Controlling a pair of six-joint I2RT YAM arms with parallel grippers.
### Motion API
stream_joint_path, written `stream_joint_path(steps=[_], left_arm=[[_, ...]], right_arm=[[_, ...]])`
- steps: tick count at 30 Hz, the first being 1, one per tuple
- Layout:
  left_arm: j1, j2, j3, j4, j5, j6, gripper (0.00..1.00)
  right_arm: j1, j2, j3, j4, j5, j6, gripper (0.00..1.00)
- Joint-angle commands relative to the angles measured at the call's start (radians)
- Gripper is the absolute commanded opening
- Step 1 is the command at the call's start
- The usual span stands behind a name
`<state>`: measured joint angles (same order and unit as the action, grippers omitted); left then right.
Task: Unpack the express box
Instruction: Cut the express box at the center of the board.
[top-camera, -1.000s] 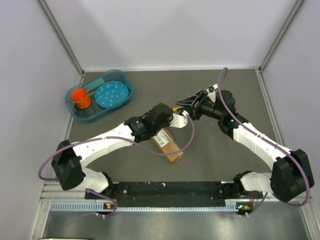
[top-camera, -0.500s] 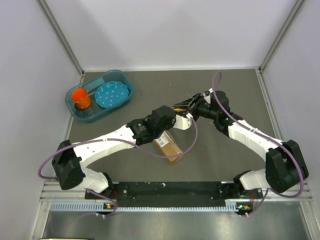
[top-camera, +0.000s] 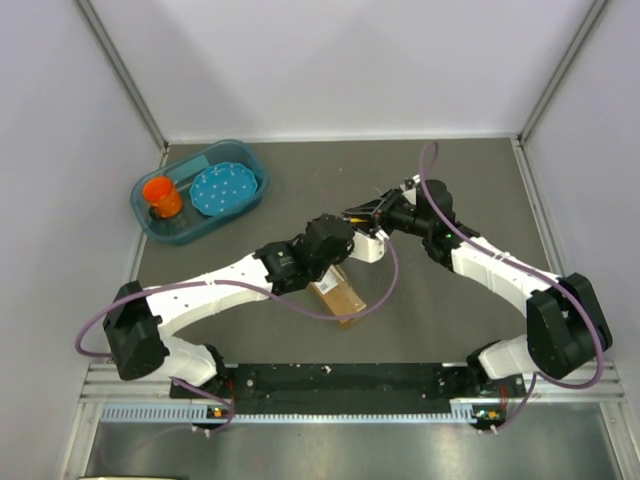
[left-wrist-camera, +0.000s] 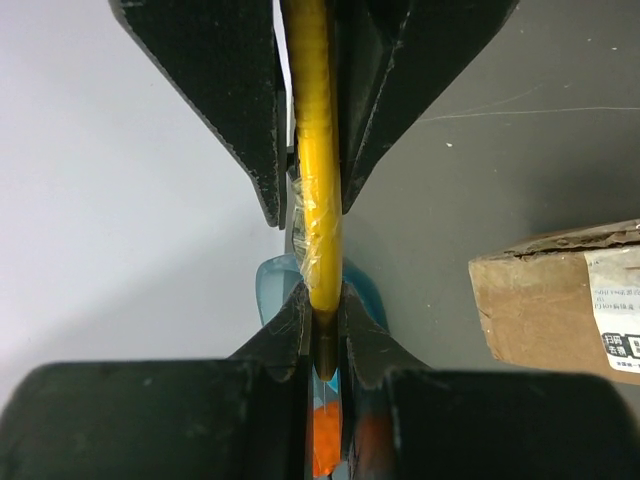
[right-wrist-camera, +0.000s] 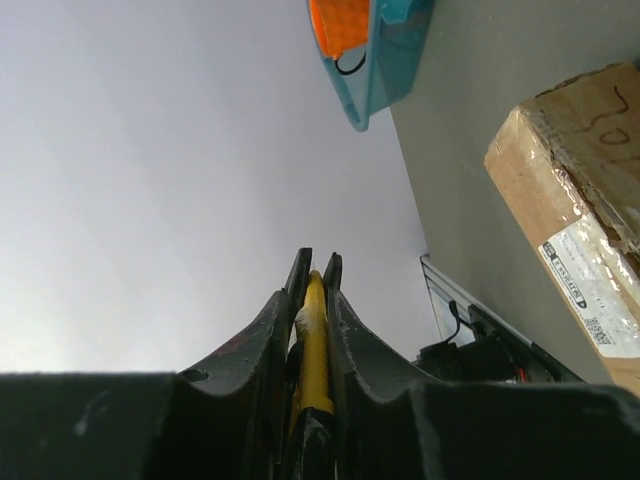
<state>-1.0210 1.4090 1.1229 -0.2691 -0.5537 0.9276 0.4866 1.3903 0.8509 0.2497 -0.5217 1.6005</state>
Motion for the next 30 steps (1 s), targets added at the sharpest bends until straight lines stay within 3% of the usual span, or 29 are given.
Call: stream_joint_path(steps=[1, 5, 8, 11, 14, 15, 16, 20, 21, 22, 26, 30], left_arm=[[-0.002, -0.018, -0.021, 0.077, -0.028, 0.005, 0.0], [-0.002, -0.005, -0.025, 0.094, -0.046, 0.011, 0.0], [-0.002, 0.005, -0.02, 0.096, -0.055, 0.013, 0.0], [-0.002, 0.008, -0.006, 0.093, -0.063, 0.005, 0.03], [-0.002, 0.013, 0.047, 0.021, -0.054, -0.042, 0.32], [-0.001, 0.007, 0.072, -0.031, -0.034, -0.103, 0.54], [0.001, 0.001, 0.098, -0.074, -0.01, -0.136, 0.67], [0.006, -0.036, 0.213, -0.278, 0.13, -0.268, 0.74], [0.009, -0.039, 0.225, -0.301, 0.171, -0.307, 0.8], [0.013, -0.042, 0.235, -0.326, 0.193, -0.325, 0.99], [0.03, -0.065, 0.276, -0.425, 0.293, -0.389, 0.99], [0.151, -0.088, 0.348, -0.55, 0.5, -0.485, 0.99]], right_arm=[[0.02, -0.019, 0.001, 0.077, -0.038, 0.018, 0.14], [0.035, -0.048, -0.019, 0.051, -0.038, 0.015, 0.12], [0.046, -0.071, -0.024, 0.013, -0.02, -0.005, 0.0], [0.047, -0.092, -0.023, -0.042, 0.017, -0.037, 0.0], [0.034, -0.114, -0.007, -0.091, 0.049, -0.089, 0.0], [0.027, -0.116, 0.003, -0.146, 0.057, -0.111, 0.0], [0.021, -0.12, 0.016, -0.176, 0.064, -0.138, 0.0], [0.001, -0.135, 0.031, -0.227, 0.109, -0.218, 0.0], [0.001, -0.14, 0.03, -0.233, 0.118, -0.227, 0.0], [0.0, -0.143, 0.033, -0.248, 0.129, -0.24, 0.0], [-0.011, -0.16, 0.075, -0.338, 0.181, -0.37, 0.0], [-0.026, -0.169, 0.137, -0.43, 0.21, -0.52, 0.0]])
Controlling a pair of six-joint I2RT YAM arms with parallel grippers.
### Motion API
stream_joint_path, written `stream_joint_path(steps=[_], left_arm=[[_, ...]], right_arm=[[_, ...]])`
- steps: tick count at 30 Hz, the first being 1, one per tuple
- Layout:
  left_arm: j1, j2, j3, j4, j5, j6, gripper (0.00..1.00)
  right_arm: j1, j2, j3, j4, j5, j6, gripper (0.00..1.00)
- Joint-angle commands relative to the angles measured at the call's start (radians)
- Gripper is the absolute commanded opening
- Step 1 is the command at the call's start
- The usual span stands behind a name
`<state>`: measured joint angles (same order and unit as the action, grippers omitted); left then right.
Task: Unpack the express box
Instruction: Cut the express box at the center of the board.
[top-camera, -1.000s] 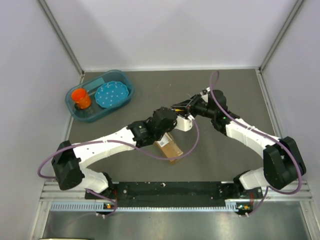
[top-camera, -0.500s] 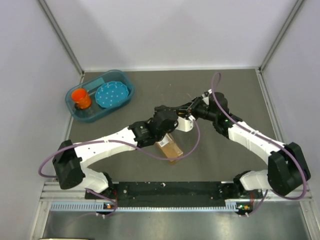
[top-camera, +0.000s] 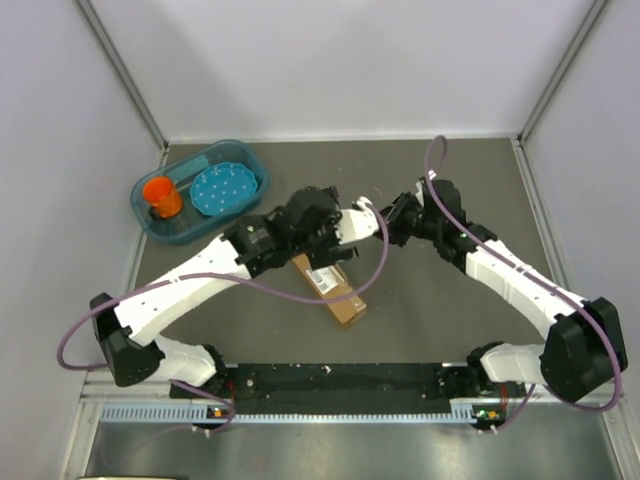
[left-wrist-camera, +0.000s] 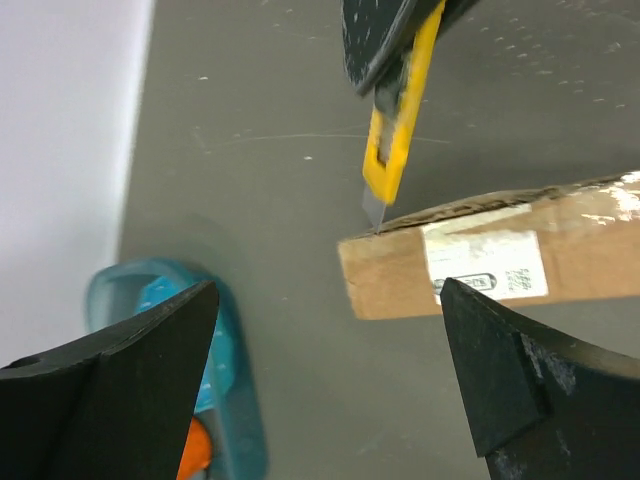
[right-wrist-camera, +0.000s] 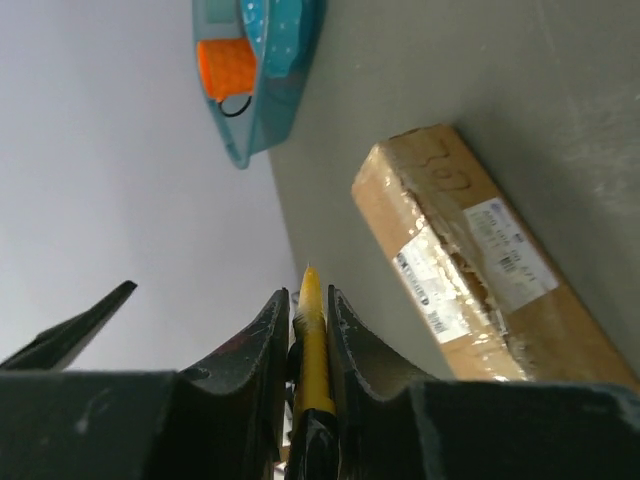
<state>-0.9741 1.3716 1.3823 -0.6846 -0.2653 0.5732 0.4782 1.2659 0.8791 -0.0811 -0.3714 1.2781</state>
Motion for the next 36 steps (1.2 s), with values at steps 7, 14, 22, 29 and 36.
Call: stream_joint_path(steps=[7, 14, 22, 29, 36], left_arm=[[0.42, 0.119, 0.118, -0.283, 0.589, -0.168, 0.99], [0.433, 0.295, 0.11, -0.34, 0.695, -0.098, 0.96], [0.446, 0.371, 0.129, -0.316, 0.693, -0.108, 0.9], [0.498, 0.402, 0.09, -0.227, 0.631, -0.183, 0.89], [0.506, 0.471, 0.112, -0.219, 0.546, -0.211, 0.85]], right_arm=[[-0.001, -0.115, 0.192, -0.192, 0.091, -0.616, 0.0], [0.177, -0.178, 0.244, -0.282, 0.224, -1.011, 0.0], [0.278, -0.169, 0.209, -0.313, 0.307, -1.186, 0.0], [0.292, -0.189, 0.113, -0.254, 0.31, -1.192, 0.0], [0.296, -0.197, 0.023, -0.148, 0.263, -1.162, 0.0]])
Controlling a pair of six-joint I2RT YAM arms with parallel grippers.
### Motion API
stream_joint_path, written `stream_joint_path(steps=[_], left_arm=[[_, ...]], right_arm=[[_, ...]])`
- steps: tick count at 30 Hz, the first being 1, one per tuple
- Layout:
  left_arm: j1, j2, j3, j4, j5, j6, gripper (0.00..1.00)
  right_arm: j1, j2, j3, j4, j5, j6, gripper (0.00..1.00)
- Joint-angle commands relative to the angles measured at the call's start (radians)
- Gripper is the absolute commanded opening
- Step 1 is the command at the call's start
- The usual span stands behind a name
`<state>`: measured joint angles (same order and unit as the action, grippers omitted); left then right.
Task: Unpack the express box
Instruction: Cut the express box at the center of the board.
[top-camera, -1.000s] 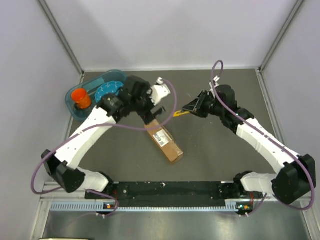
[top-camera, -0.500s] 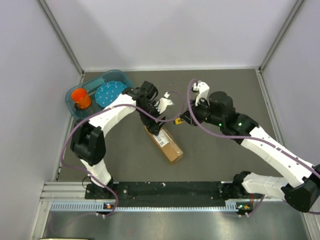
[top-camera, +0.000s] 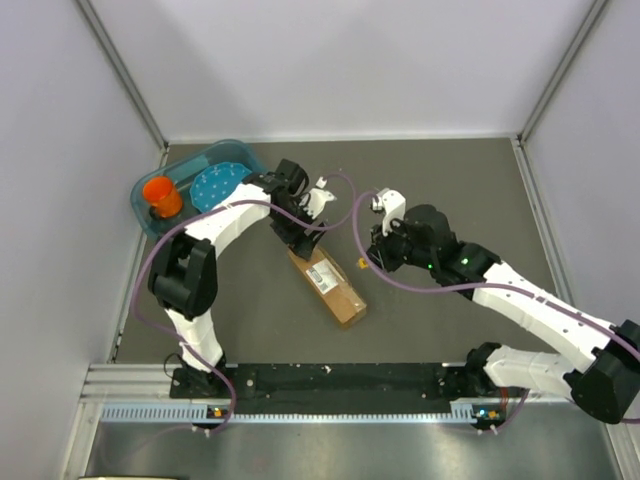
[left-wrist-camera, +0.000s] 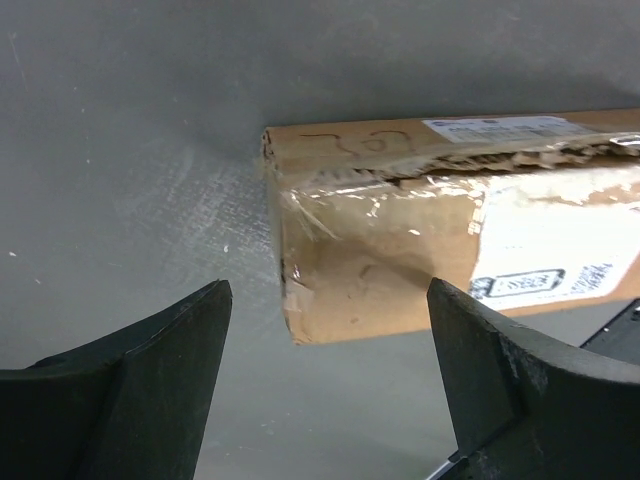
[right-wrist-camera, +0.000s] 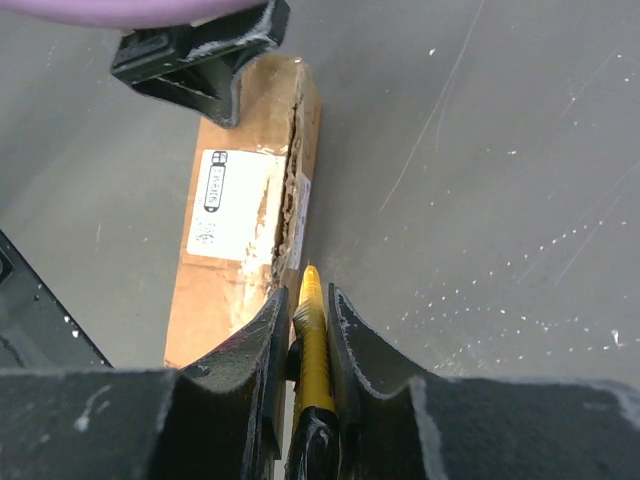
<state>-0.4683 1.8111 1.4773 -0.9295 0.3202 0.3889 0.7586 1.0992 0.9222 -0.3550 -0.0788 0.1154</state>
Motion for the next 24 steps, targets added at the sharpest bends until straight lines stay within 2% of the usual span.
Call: stream_joint_path(steps=[1, 12, 24], left_arm=[[0.0, 0.043, 0.017, 0.023, -0.04, -0.024, 0.84], [0.0, 0.07, -0.005, 0.031, -0.053, -0.01, 0.76], [0.0, 0.06, -0.023, 0.029, -0.067, -0.004, 0.75]], right_arm=[[0.016, -0.027, -0.026, 0.143, -0.036, 0.003, 0.0], [0.053, 0.059, -0.02, 0.264, -0.085, -0.014, 0.0], [0.07, 0.136, -0.031, 0.266, -0.006, -0.049, 0.0]])
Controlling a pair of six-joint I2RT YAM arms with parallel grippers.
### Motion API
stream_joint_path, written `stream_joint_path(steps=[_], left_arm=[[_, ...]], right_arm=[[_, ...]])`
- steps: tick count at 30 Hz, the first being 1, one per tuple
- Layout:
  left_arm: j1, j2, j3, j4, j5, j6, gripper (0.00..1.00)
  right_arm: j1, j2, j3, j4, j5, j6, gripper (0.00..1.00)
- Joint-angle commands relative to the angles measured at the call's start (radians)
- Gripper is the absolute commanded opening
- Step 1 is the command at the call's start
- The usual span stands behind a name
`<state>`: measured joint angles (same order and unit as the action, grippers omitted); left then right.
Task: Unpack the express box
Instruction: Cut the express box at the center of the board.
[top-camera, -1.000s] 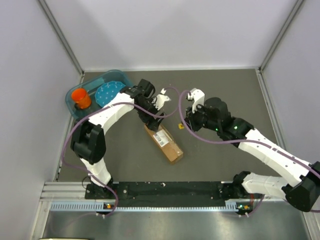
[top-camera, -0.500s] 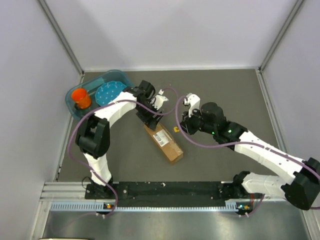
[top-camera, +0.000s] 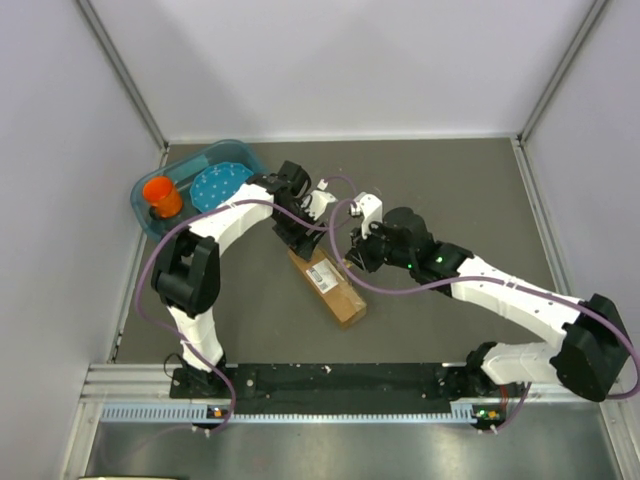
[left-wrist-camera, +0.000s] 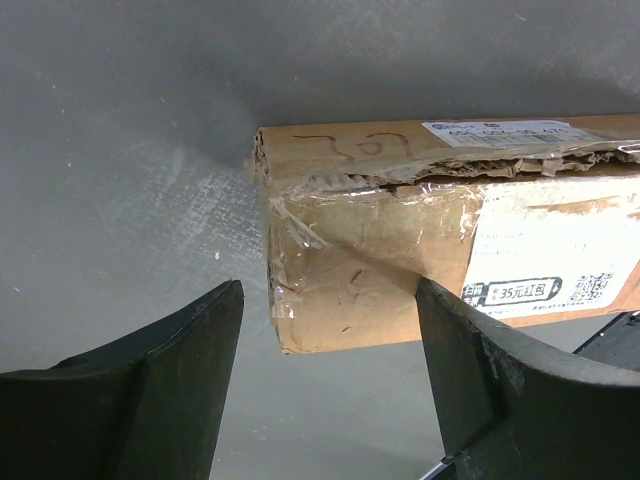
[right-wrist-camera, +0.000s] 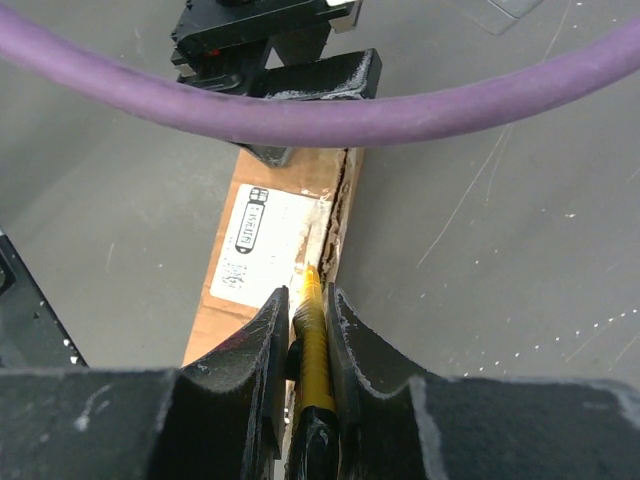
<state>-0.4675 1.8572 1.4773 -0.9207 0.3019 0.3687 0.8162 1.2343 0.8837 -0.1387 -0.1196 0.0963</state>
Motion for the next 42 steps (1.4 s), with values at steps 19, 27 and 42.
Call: stream_joint_path(steps=[19, 27, 42], left_arm=[[0.0, -0.004, -0.026, 0.026, -0.053, 0.016, 0.75], [0.001, -0.015, -0.037, 0.029, -0.063, 0.016, 0.75], [0.001, -0.013, -0.029, 0.033, -0.064, 0.001, 0.75]], right_arm=[[0.023, 0.042, 0.009, 0.008, 0.034, -0.024, 0.0], [0.041, 0.071, 0.018, -0.018, 0.049, -0.038, 0.0], [0.103, 0.065, 0.067, -0.154, 0.11, -0.058, 0.0]])
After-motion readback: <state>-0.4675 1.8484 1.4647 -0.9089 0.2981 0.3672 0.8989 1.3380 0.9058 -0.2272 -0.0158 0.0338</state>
